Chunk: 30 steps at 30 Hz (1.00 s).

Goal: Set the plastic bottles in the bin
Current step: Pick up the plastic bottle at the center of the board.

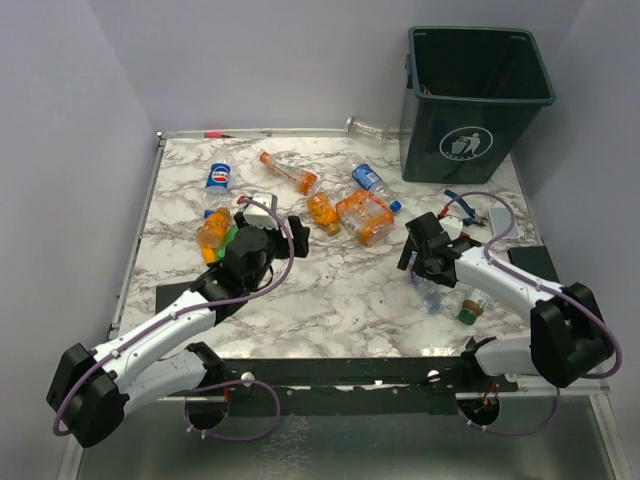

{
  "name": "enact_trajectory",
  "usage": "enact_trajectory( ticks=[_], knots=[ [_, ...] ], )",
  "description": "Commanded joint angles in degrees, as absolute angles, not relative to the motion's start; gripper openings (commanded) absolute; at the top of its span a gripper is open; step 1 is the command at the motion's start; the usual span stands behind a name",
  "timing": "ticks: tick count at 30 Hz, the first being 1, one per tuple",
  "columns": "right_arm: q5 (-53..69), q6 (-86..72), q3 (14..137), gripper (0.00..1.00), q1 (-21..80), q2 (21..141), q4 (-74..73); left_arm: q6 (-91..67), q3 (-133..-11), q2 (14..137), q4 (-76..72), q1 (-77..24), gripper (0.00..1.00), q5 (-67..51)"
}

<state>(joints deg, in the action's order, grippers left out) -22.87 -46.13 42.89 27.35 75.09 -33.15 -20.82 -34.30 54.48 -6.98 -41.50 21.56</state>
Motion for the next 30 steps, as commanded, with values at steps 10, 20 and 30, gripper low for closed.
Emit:
enact_trajectory(
  ticks=[10,20,30],
  knots=[
    [-9.1,-47.8,43.9,0.98,27.1,80.3,-24.6,-20.8,-37.2,56.8,-4.8,-41.7,0.99,17.4],
    [-17.8,-36.1,51.7,1.0,26.0,87.1,-27.2,-21.0,-37.4,56.9,-4.8,-41.6,0.99,15.9],
    [-14.8,-35.6,51.3,0.93,25.8,93.0,-24.0,-20.8,-37.4,56.8,-4.8,-41.6,0.99,15.4]
  ],
)
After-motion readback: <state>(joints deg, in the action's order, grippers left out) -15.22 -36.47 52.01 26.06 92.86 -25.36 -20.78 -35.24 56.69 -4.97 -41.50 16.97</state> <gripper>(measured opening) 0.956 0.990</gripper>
